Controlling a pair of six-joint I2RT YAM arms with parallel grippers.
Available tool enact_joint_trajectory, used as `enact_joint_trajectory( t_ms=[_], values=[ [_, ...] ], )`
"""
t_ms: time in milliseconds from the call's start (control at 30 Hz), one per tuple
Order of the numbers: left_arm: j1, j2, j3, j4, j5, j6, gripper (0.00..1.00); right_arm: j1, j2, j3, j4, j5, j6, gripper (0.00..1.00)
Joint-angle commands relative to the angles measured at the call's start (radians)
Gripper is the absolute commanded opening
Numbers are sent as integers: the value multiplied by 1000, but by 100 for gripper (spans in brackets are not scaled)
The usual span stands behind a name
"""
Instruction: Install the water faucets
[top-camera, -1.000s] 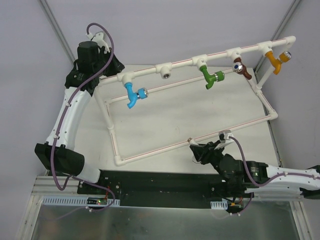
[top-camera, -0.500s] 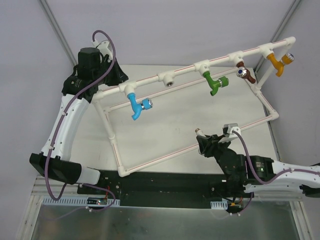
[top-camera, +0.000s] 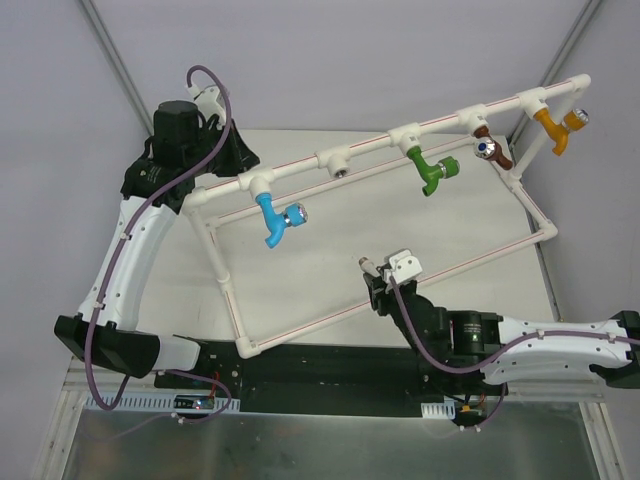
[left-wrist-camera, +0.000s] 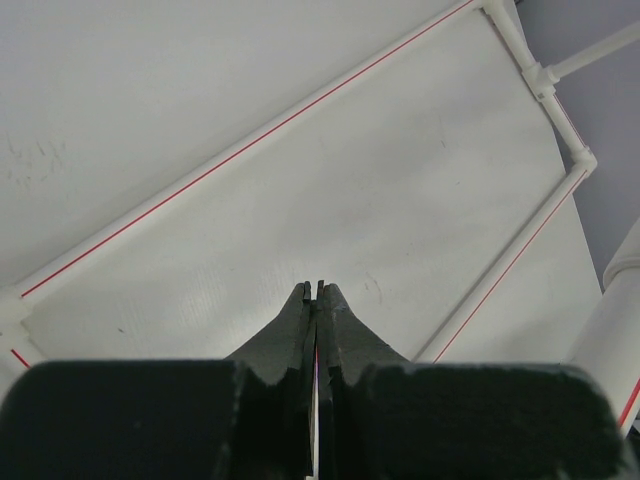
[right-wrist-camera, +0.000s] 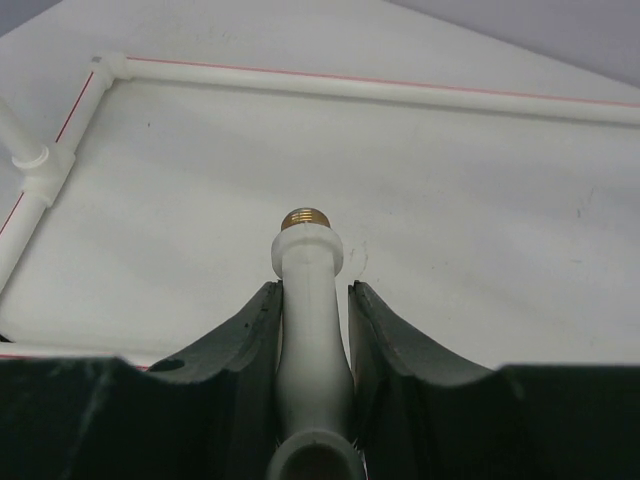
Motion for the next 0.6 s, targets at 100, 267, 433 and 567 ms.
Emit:
enact_joint_trajectory(
  t_ms=[100,267,433,567],
  values=[
    [-47,-38,-52,-81,18,33,1,-28,40,84,374,-32,-503,0],
    [-47,-50,-97,-72,14,27,1,-83,81,109,580,-201,-784,0],
    [-47,-47,-132,-50,12,36,1,-274,133,181,622,-318,-812,0],
    [-47,-41,-143,-41,18,42,0,-397,150,222,603,-468,-852,0]
  ],
)
